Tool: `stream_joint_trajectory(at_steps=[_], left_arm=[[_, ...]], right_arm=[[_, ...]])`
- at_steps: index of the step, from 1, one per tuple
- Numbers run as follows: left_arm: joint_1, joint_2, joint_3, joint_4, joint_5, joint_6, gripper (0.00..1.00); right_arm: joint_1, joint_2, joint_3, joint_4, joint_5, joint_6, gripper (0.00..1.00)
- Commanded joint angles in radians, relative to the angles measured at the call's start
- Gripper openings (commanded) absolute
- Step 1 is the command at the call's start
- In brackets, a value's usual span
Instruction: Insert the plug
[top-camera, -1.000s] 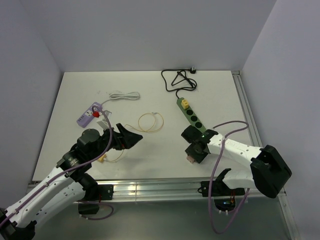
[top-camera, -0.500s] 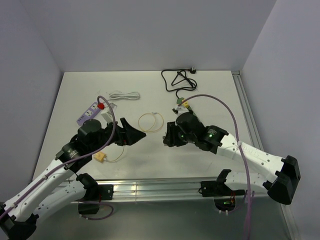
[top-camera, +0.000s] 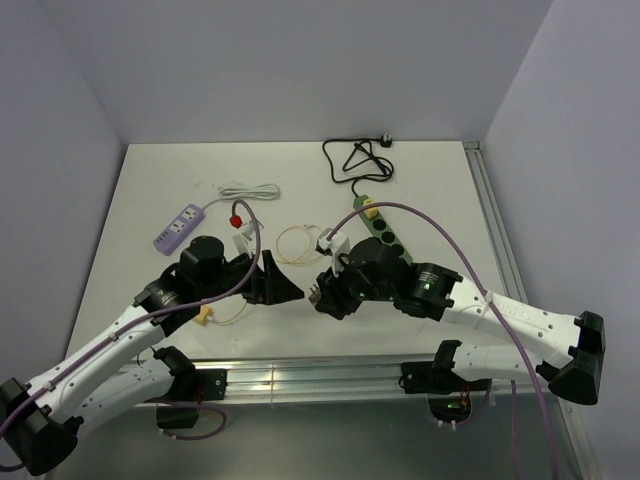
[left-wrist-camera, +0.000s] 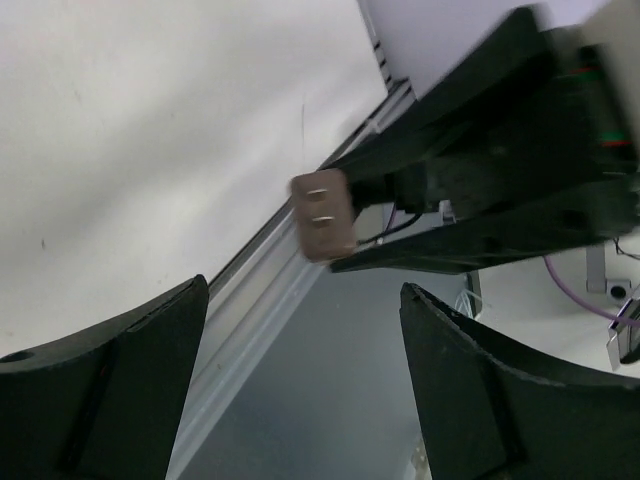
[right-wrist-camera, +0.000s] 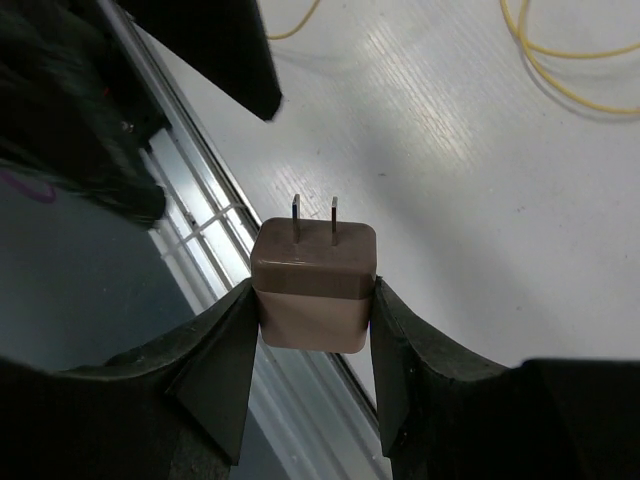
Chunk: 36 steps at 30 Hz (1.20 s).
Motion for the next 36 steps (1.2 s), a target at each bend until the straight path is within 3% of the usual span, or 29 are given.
stream_joint_trajectory(at_steps=[1, 21, 36], left_arm=[[0.004, 0.032, -0.05, 0.113, 0.111, -0.018, 0.83], [0.0, 0.11, -0.142, 0.324, 0.182, -0.121, 0.8], [-0.028, 0.11, -0.121, 0.316, 0.191, -0.116, 0.71]], right_arm=[[0.015, -0.048, 0.008, 0.072, -0.033, -0.061, 0.0], [0.047, -0.014, 0.003, 0.139, -0.147, -0.104, 0.0], [0.108, 0.044, 0.052, 0.165, 0.022, -0.114, 0.0]])
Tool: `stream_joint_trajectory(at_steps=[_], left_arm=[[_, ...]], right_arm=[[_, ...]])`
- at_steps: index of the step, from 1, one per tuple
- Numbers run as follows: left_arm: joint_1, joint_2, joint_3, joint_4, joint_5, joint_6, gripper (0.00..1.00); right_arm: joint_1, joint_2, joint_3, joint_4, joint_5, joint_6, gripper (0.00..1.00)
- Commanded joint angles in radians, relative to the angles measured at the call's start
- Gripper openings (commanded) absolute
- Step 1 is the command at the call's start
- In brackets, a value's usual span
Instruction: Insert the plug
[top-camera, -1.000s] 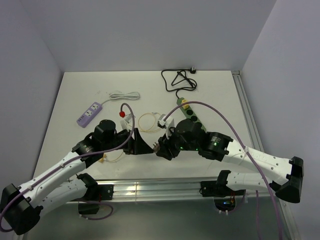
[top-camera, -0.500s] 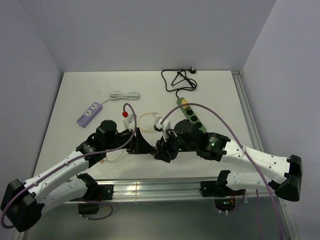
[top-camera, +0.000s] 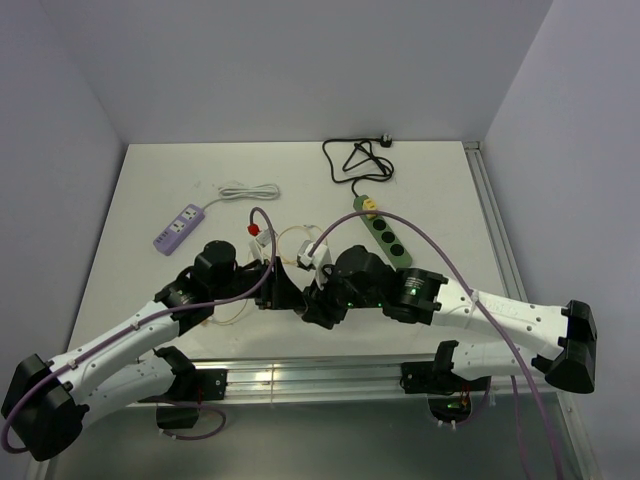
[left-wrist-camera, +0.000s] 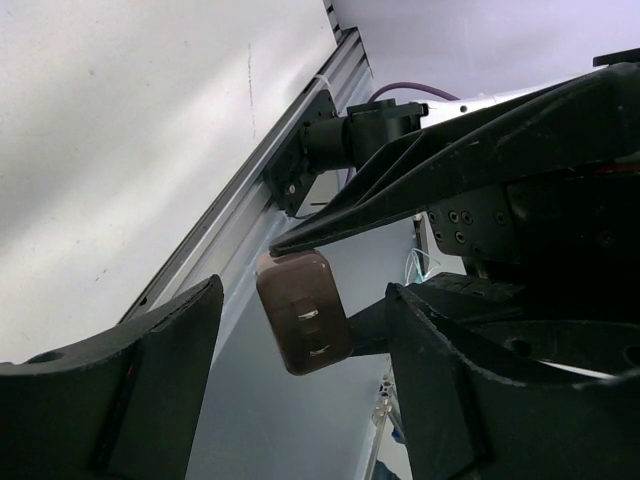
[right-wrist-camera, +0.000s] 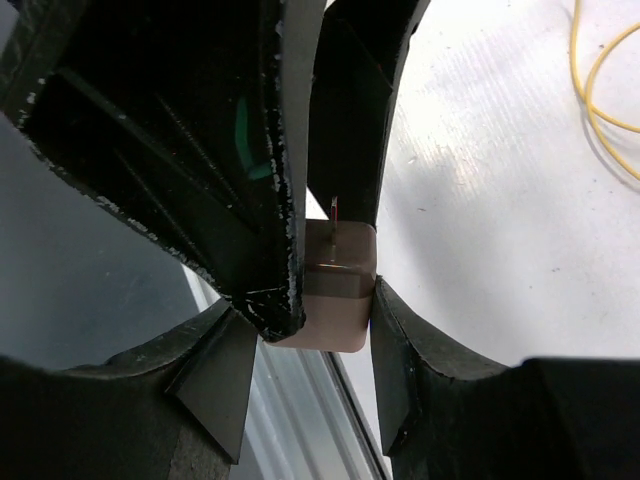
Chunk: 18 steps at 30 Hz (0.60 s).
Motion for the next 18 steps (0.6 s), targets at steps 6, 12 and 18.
stream_joint_trajectory(at_steps=[6, 12, 18], left_arm=[[-0.008, -0.006, 0.009, 0.052, 0.049, -0.013, 0.59], [-0.008, 0.026, 0.024, 0.104, 0.081, -0.032, 0.46], [-0.01, 0.036, 0.044, 0.081, 0.089, -0.004, 0.31]], right_arm=[[0.029, -0.012, 0.058, 0.056, 0.153, -0.016, 0.0], [0.035, -0.024, 0.048, 0.075, 0.203, -0.01, 0.0], [0.036, -0.029, 0.051, 0.074, 0.251, -0.004, 0.0]])
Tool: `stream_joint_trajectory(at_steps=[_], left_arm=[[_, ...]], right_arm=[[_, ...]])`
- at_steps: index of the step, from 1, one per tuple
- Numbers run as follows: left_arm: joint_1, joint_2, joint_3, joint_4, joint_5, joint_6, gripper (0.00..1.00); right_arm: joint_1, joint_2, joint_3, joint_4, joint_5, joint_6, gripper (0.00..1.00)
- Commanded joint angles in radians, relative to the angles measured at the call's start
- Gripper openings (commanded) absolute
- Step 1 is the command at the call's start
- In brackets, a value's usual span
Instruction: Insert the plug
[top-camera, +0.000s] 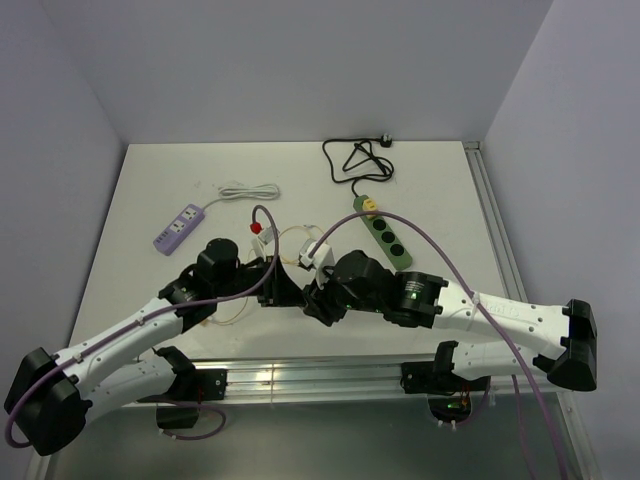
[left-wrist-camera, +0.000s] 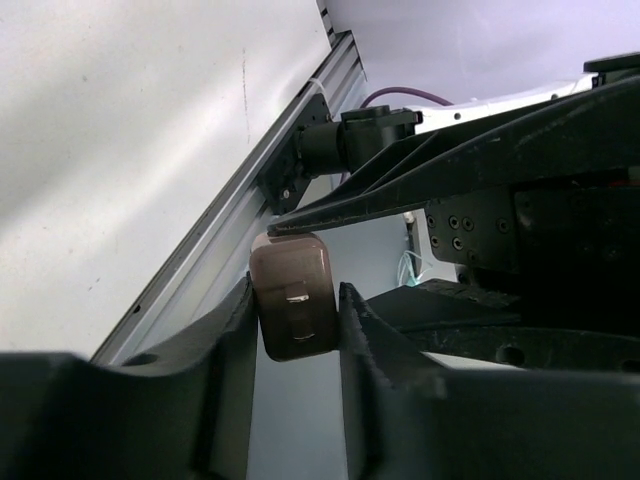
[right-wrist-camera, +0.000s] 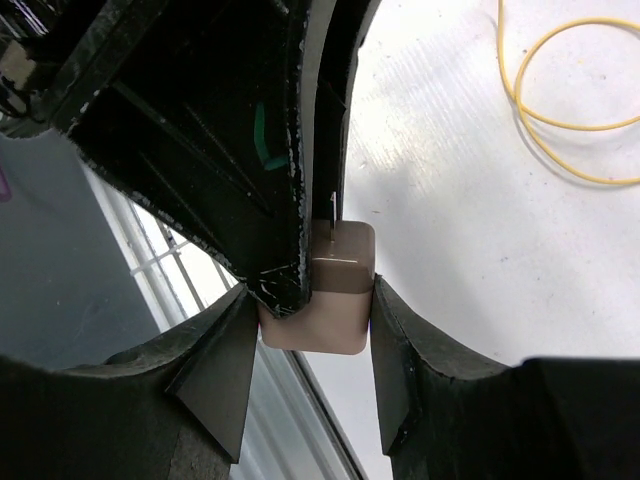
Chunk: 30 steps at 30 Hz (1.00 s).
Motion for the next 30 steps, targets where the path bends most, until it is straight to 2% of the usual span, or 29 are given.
stream_joint_trajectory(at_steps=[1, 3, 4, 6, 7, 9, 10, 13, 19, 22, 24, 25, 30], left_arm=[[-0.008, 0.001, 0.04, 0.046, 0.077, 0.015, 0.23], [-0.008, 0.007, 0.044, 0.052, 0.077, 0.01, 0.0], [-0.007, 0.007, 0.046, 0.055, 0.073, 0.01, 0.0], [-0.007, 0.002, 0.049, 0.053, 0.047, 0.012, 0.0], [-0.007, -0.002, 0.054, 0.052, 0.036, 0.013, 0.0], [-0.008, -0.018, 0.061, 0.043, -0.001, 0.022, 0.0], [-0.007, -0.025, 0.064, 0.041, -0.013, 0.027, 0.0], [-0.007, -0.071, 0.071, 0.038, -0.079, 0.036, 0.0], [-0.006, -0.16, 0.072, 0.06, -0.156, 0.038, 0.0], [-0.006, -0.205, 0.045, 0.121, -0.16, 0.015, 0.0], [-0.006, -0.225, 0.02, 0.176, -0.16, -0.01, 0.0], [-0.006, -0.231, 0.012, 0.197, -0.159, -0.019, 0.0], [-0.006, -0.297, -0.055, 0.338, -0.18, -0.094, 0.0]], right_arm=[[-0.002, -0.022, 0.054, 0.072, 0.086, -0.001, 0.0], [-0.002, -0.01, 0.059, 0.06, 0.095, 0.018, 0.12], [-0.002, -0.009, 0.065, 0.054, 0.106, 0.029, 0.28], [0.0, -0.009, 0.061, 0.041, 0.113, 0.066, 0.44], [-0.002, -0.012, 0.05, 0.038, 0.121, 0.08, 0.48], [-0.002, -0.035, 0.019, 0.037, 0.113, 0.119, 0.66], [-0.002, -0.044, 0.009, 0.035, 0.113, 0.136, 0.84], [-0.005, -0.085, -0.025, 0.028, 0.118, 0.207, 0.95], [-0.018, -0.194, -0.077, 0.061, 0.075, 0.383, 0.98], [-0.038, -0.26, -0.106, 0.104, 0.037, 0.479, 1.0], [-0.064, -0.274, -0.126, 0.161, -0.027, 0.534, 1.0], [-0.081, -0.283, -0.133, 0.187, -0.114, 0.548, 1.0], [-0.19, -0.288, -0.177, 0.368, -0.278, 0.634, 0.98]])
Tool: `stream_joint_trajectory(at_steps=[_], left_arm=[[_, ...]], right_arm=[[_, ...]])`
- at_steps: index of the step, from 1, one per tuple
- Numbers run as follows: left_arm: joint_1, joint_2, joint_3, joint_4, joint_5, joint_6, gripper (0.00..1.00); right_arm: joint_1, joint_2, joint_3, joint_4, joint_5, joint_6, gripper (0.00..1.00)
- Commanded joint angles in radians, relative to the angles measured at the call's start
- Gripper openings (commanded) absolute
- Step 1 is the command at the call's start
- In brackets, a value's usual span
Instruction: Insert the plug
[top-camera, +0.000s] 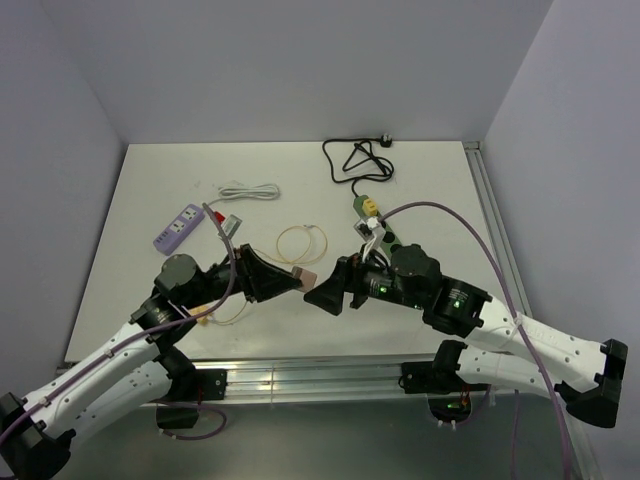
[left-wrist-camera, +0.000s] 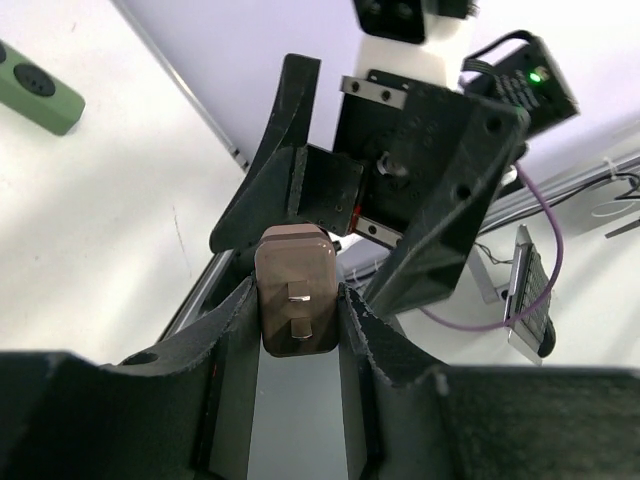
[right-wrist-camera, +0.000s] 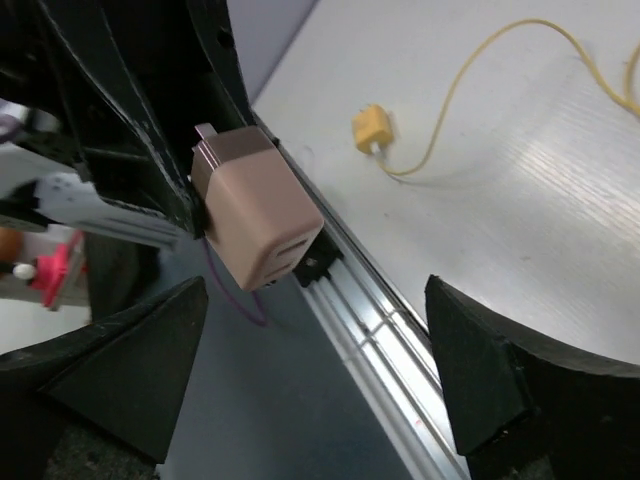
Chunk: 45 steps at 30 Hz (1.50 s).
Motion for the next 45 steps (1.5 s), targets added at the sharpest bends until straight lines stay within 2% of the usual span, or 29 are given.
stream_joint_trajectory(at_steps=[1, 2, 8, 11, 12, 13, 18, 24, 29, 42, 45], left_arm=[[-0.003, -0.044, -0.033, 0.163, -0.032, -0.063, 0.0], [-0.003, -0.053, -0.038, 0.169, -0.042, -0.072, 0.0], [-0.003, -0.064, -0.037, 0.198, -0.052, -0.083, 0.0], [-0.003, -0.062, -0.035, 0.204, -0.048, -0.084, 0.0], [-0.003, -0.062, -0.038, 0.207, -0.048, -0.086, 0.0], [-0.004, -0.062, -0.041, 0.212, -0.05, -0.092, 0.0], [-0.003, -0.069, -0.053, 0.224, -0.048, -0.102, 0.0], [-0.003, -0.079, -0.055, 0.224, -0.048, -0.106, 0.0], [-0.003, -0.079, -0.06, 0.23, -0.05, -0.112, 0.0], [-0.003, -0.066, -0.075, 0.261, -0.039, -0.127, 0.0], [-0.003, -0.062, -0.078, 0.269, -0.035, -0.13, 0.0]], right_arm=[[-0.056, 0.002, -0.028, 0.203, -0.171, 0.098, 0.93], [-0.07, 0.01, -0.033, 0.261, -0.218, 0.116, 0.91], [-0.086, 0.099, 0.002, 0.324, -0.274, 0.11, 0.76], [-0.086, 0.114, -0.008, 0.379, -0.292, 0.118, 0.63], [-0.086, 0.116, -0.011, 0.389, -0.289, 0.12, 0.55], [-0.086, 0.114, -0.01, 0.395, -0.287, 0.12, 0.54], [-0.089, 0.091, -0.018, 0.412, -0.271, 0.11, 0.53], [-0.109, 0.059, -0.051, 0.424, -0.249, 0.12, 0.63], [-0.115, 0.057, -0.05, 0.444, -0.261, 0.123, 0.63], [-0.115, 0.105, -0.025, 0.493, -0.272, 0.126, 0.57], [-0.115, 0.116, -0.018, 0.504, -0.28, 0.126, 0.49]])
